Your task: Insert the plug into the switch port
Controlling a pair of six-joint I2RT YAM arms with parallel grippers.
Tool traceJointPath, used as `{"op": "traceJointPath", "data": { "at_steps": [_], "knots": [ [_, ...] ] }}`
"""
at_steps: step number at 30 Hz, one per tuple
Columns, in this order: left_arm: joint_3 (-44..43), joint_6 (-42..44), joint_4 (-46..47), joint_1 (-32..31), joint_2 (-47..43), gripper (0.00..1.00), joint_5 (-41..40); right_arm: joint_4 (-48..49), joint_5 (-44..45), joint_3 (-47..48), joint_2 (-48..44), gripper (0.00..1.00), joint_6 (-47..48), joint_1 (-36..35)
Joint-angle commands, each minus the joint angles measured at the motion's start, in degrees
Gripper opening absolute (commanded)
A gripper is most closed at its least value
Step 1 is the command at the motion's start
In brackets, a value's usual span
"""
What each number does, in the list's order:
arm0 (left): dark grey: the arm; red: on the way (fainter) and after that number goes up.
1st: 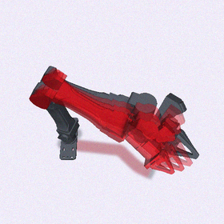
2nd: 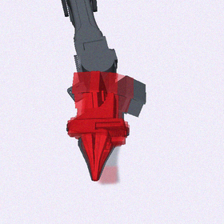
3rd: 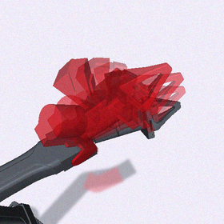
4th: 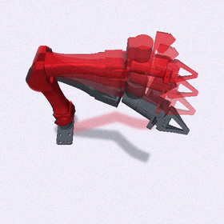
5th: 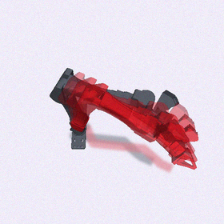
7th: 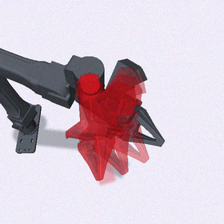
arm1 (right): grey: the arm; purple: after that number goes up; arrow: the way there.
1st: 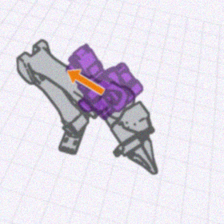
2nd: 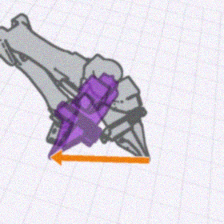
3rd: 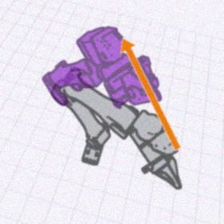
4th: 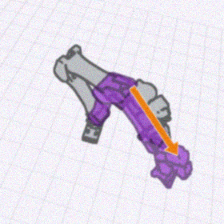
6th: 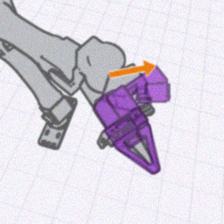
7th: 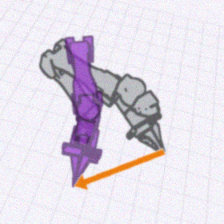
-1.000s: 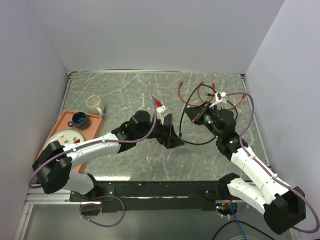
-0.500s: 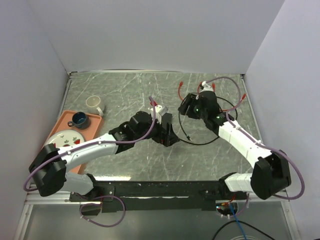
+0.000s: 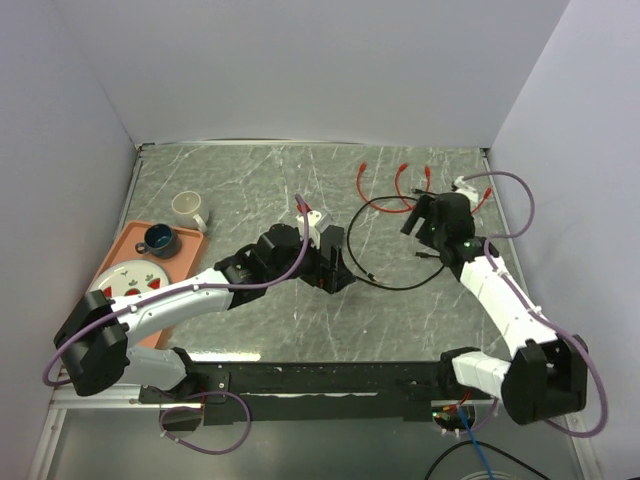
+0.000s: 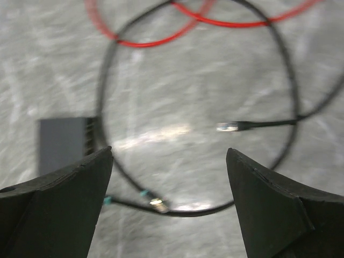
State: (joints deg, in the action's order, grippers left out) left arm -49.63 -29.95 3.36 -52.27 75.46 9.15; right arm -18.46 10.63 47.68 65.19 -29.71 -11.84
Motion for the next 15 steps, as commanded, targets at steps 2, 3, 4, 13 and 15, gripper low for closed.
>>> {"op": "traceJointPath", "data": {
  "at_steps": [2,3,4,13,15],
  "knots": [
    [1.11,1.57,1.83,-0.11,-1.28,0.99,0.52,-2.90,-5.34,1.45,6.95,0.93,0.88,11.02],
    [1.20,1.48,2.00,-0.11,-1.28,0.99,0.61,-2.81,-7.62,1.71,8.10,0.94,1.06,11.57],
    [1.29,1.57,2.09,-0.20,-1.28,0.99,0.78,-2.90,-8.52,1.97,9.16,0.94,1.24,13.49],
    [1.29,2.01,2.09,-0.11,-1.19,0.99,1.14,-6.32,-10.99,8.12,21.20,0.95,2.73,18.51],
    [1.29,2.09,2.09,-0.02,-1.28,0.99,1.05,-6.33,-11.07,8.57,23.31,0.95,2.82,18.87]
  ]
}}
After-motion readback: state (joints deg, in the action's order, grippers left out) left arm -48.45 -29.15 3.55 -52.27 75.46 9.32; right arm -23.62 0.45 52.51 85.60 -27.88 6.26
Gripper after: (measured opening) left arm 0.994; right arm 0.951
